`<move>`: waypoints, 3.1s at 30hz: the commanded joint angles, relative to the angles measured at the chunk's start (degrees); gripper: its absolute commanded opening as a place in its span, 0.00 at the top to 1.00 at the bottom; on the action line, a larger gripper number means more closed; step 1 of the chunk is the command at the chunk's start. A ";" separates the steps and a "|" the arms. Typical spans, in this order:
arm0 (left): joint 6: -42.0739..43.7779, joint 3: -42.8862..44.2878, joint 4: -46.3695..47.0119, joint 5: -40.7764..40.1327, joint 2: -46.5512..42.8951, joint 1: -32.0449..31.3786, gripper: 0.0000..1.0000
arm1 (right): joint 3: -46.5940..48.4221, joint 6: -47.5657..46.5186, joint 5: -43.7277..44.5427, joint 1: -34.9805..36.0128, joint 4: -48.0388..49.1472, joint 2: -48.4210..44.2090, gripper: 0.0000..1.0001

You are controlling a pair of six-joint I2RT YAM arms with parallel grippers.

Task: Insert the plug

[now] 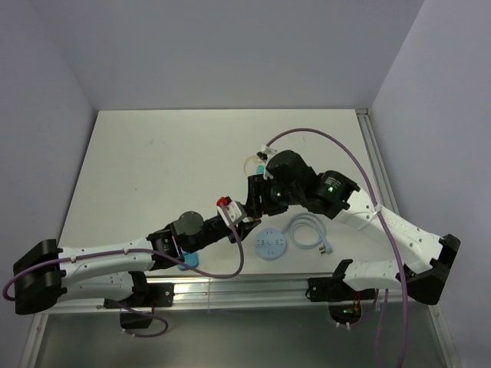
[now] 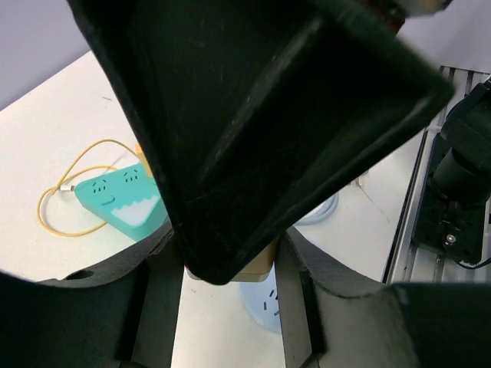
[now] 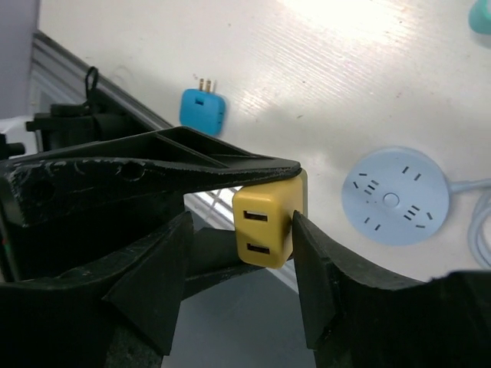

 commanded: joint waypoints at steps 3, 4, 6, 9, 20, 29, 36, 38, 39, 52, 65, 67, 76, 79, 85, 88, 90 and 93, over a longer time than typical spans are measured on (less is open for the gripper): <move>0.59 3.07 0.98 -0.02 -0.28 -0.24 1.00 | 3.32 -0.94 5.81 1.99 -2.51 1.95 0.43; 0.59 3.07 0.90 -0.11 -0.37 -0.24 1.00 | 3.32 -0.86 6.33 2.08 -2.51 2.47 0.43; 0.59 3.25 0.63 -0.20 -0.37 -0.24 1.00 | 3.75 -0.95 7.12 2.34 -3.03 3.18 0.44; 0.50 3.95 -0.24 -0.55 0.07 -0.24 1.00 | 4.28 -1.12 8.09 3.13 -3.48 4.50 0.46; -6.07 3.87 -2.09 -7.66 -0.18 0.02 0.68 | 4.03 0.89 16.61 4.46 -6.47 6.17 1.00; -24.27 -6.32 -4.19 -3.53 -10.90 10.04 0.44 | -12.75 2.74 12.40 -3.45 1.27 -3.58 1.00; -33.76 -10.11 -6.57 -2.04 -12.15 12.50 0.46 | -20.67 4.06 12.05 -6.35 2.76 -5.78 1.00; -35.70 -9.07 -7.89 -1.69 -8.74 13.03 0.49 | -21.73 4.68 13.71 -6.35 3.03 -5.87 1.00; -37.54 -8.80 -7.89 0.48 -7.32 13.99 0.50 | -23.04 4.59 13.98 -6.35 3.12 -5.96 1.00; -46.52 -8.97 6.43 14.47 10.88 15.85 0.56 | -29.64 8.72 15.30 -4.77 8.03 -5.70 1.00; -48.28 -8.62 10.13 17.03 16.33 15.85 0.57 | -31.04 13.73 20.49 -1.35 9.27 -3.85 1.00; -48.10 -8.53 9.95 16.77 16.42 15.76 0.57 | -31.31 13.99 20.40 -1.08 9.44 -3.76 1.00; -48.01 -7.92 10.13 17.38 17.21 15.58 0.57 | -32.36 15.93 22.95 0.85 9.09 -2.45 1.00; -48.01 -7.56 9.86 17.29 17.30 15.32 0.57 | -32.37 16.19 24.17 1.03 9.27 -1.48 1.00; -47.75 -7.21 9.69 17.03 17.65 14.88 0.56 | -31.84 16.89 26.20 1.38 9.27 -1.48 1.00; -47.75 -7.12 9.77 17.03 17.91 14.79 0.57 | -30.35 16.81 26.55 1.55 8.31 -2.18 1.00; -47.75 -7.04 9.60 17.03 18.00 14.70 0.56 | -29.64 16.72 25.85 1.73 8.22 -3.76 1.00; -47.49 -6.95 9.68 16.86 18.00 14.62 0.57 | -28.24 16.72 26.29 1.82 6.29 -4.47 1.00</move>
